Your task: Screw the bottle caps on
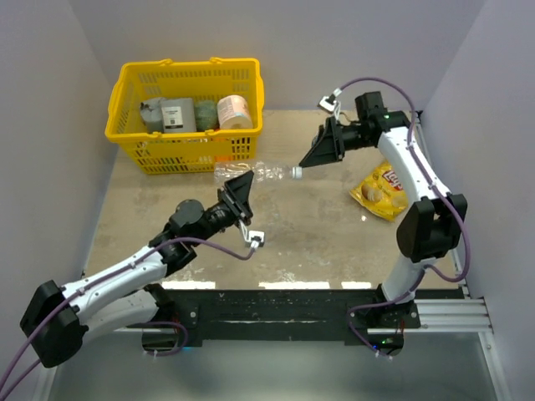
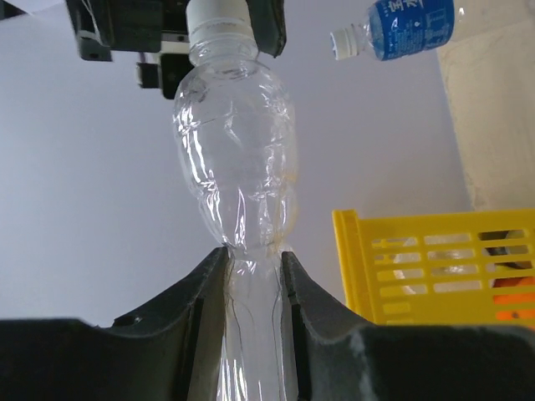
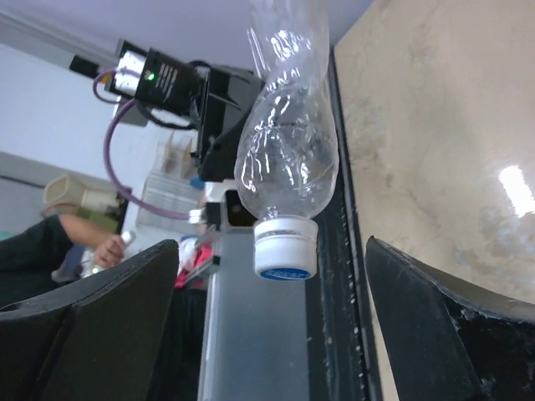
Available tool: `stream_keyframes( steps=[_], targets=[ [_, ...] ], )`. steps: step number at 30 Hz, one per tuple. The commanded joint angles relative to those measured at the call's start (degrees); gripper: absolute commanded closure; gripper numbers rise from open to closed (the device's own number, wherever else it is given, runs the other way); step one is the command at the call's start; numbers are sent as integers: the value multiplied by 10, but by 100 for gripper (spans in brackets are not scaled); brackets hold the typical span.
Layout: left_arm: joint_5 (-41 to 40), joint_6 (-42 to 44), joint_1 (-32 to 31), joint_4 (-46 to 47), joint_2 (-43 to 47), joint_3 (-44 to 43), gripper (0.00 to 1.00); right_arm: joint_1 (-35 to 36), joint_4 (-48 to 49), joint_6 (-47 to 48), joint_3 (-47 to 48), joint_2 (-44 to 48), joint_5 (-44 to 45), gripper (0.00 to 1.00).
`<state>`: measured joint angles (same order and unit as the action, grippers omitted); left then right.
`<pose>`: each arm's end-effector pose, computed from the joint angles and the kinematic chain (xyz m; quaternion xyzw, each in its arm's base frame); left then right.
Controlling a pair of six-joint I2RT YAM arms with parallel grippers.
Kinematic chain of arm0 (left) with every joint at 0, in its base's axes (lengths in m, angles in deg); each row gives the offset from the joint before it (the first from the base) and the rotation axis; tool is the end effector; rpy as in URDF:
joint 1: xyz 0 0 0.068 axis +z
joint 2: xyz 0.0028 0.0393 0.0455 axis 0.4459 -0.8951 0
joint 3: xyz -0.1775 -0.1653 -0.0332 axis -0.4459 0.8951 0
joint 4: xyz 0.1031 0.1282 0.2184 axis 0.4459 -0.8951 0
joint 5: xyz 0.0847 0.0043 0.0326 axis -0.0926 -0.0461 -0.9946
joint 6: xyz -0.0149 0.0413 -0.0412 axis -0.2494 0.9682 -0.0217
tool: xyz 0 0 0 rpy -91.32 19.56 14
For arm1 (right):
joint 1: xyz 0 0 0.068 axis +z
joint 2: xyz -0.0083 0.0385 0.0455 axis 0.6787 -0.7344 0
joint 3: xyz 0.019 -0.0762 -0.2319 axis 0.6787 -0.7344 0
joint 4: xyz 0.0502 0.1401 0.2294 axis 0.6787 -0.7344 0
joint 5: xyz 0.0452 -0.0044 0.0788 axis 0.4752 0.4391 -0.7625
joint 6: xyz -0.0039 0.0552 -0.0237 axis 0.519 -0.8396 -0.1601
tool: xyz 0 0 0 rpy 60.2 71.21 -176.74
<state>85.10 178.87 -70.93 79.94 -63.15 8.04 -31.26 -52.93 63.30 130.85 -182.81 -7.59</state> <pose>0.1805 -0.1849 0.2408 0.6729 0.1514 0.3136 0.6527 0.3491 0.1160 0.3092 -0.2640 0.6952 0.6535 0.1414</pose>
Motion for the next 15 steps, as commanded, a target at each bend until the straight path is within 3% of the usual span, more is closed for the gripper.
stream_keyframes(
  steps=[1,3,4,6,7,8,11,15],
  targets=[
    [-62,-305,12,-215,4,-166,100,-82,105,-87,102,6,14,1],
    [-34,-466,39,-300,-27,-261,100,-113,184,-98,132,18,41,1],
    [-20,-508,61,-367,-37,-280,100,-134,212,-84,135,28,46,1],
    [36,-594,71,-410,-52,-313,100,-136,217,20,129,67,90,1],
    [53,-617,73,-428,-53,-316,100,-132,188,195,115,120,105,1],
    [90,-638,73,-432,-50,-317,100,-125,209,247,82,160,115,1],
    [160,-701,73,-439,-54,-319,100,-73,357,326,-140,307,190,1],
    [211,-711,72,-448,-64,-332,100,-23,370,472,-227,403,193,9]
  ],
)
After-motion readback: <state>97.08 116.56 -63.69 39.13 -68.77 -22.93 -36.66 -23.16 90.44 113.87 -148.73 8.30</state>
